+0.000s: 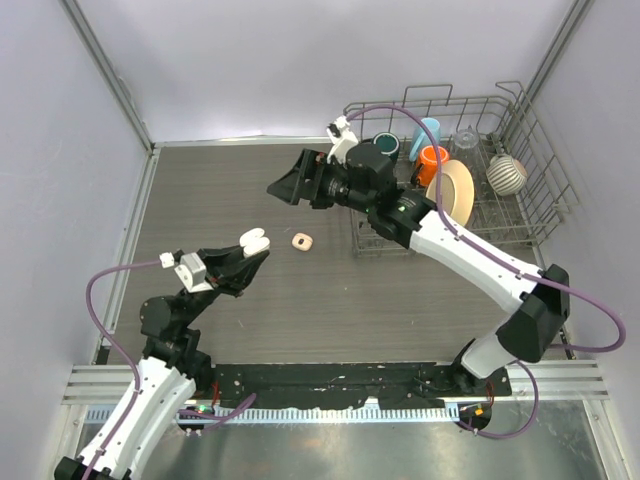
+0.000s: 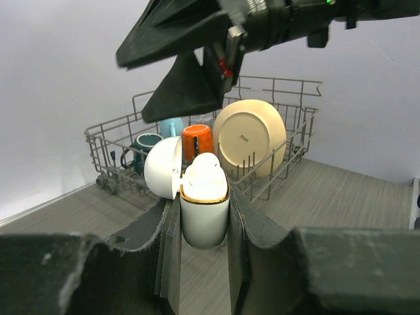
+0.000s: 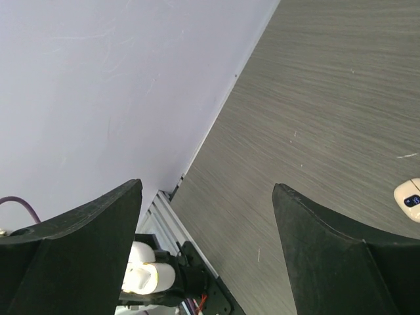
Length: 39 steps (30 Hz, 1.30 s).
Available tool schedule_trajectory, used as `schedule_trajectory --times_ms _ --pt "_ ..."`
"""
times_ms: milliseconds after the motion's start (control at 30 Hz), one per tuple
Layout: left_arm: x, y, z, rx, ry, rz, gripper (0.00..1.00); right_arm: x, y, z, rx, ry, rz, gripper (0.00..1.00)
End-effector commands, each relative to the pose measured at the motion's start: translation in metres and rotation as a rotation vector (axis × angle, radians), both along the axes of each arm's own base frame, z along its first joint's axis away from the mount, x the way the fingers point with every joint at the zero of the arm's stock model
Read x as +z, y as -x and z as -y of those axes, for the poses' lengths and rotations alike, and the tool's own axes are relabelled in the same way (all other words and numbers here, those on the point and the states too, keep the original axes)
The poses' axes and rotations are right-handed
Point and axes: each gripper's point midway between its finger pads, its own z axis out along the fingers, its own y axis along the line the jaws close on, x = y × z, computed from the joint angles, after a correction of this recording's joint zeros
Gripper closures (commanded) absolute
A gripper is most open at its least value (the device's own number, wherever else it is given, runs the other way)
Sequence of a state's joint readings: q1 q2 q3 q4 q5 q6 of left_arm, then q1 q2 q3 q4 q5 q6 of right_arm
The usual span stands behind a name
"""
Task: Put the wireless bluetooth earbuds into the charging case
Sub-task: Close the charging case.
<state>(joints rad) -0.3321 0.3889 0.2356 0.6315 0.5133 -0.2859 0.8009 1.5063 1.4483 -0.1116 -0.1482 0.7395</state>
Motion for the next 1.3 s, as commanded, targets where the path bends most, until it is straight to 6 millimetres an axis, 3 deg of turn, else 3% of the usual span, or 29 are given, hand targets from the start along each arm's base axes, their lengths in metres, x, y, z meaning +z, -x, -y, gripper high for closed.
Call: schedule_trajectory --times_ms 0,300,533,900,1033,1267 --pt "0.025 0.015 0.003 -0.051 0.028 0.093 1.0 0.0 0.002 -0.012 0.075 0.032 -0.013 0.14" --pt "0.02 0.013 0.013 -0.104 -0.014 0.073 1.0 -0.012 0.013 -0.03 0.157 0.064 -0.024 0.14" --pt "0.02 0.012 0.012 -0.099 -0.013 0.076 1.0 -0.029 0.032 -0.048 0.267 0.104 -0.051 0.14" --pt "0.017 0.004 0.009 -0.063 -0.016 0.063 1.0 -0.037 0.055 -0.051 0.349 0.12 -0.059 0.14" --pt "0.015 0.0 0.006 -0.032 -0.005 0.053 1.0 -0.052 0.062 -0.045 0.357 0.144 -0.082 0.14" --pt "0.011 -0.005 0.001 0.007 -0.005 0.033 1.0 -0.059 0.069 -0.035 0.347 0.156 -0.089 0.14"
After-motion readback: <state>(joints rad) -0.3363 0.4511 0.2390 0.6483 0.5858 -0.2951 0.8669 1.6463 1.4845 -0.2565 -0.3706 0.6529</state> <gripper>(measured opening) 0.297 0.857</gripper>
